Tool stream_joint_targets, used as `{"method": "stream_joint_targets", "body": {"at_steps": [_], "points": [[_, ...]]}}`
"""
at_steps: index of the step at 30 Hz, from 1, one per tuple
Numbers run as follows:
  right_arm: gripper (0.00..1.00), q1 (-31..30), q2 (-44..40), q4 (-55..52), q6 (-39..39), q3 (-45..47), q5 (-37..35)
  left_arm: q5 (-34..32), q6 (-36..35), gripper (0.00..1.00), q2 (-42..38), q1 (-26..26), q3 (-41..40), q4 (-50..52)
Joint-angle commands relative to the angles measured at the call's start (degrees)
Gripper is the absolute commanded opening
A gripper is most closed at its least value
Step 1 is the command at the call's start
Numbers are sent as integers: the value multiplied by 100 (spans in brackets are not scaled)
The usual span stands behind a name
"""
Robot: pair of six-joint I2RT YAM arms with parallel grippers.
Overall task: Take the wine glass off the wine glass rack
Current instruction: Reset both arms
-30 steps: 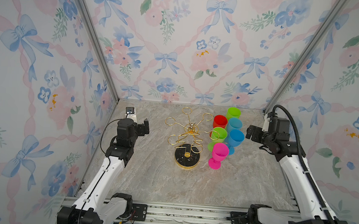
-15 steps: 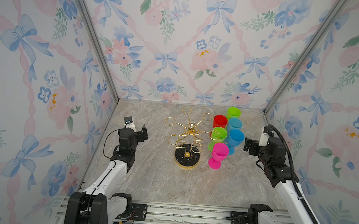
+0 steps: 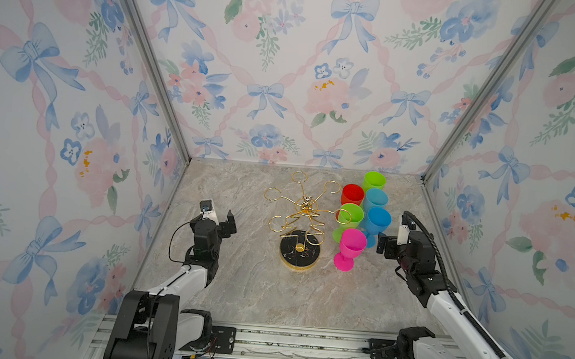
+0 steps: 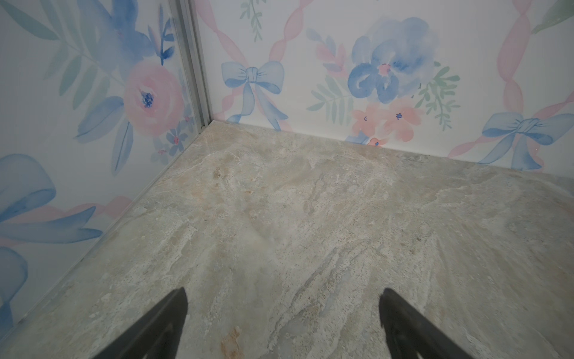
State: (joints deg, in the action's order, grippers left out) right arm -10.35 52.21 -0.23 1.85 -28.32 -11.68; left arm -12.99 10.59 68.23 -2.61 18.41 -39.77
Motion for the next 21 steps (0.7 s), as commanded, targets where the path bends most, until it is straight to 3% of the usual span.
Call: {"method": "stream_joint_targets", "body": {"at_steps": [1,7,21], "points": [[97,-78,-161,512,-65,229,-166,-28,-28,98,152,33,-185,-654],[97,-81,-135,958,-138,519,47,31,-100,98,460,33,-427,-1214],[97,-81,779,2564,-310,1034,264,295,-307,98,938,29,-560,-2054]]}}
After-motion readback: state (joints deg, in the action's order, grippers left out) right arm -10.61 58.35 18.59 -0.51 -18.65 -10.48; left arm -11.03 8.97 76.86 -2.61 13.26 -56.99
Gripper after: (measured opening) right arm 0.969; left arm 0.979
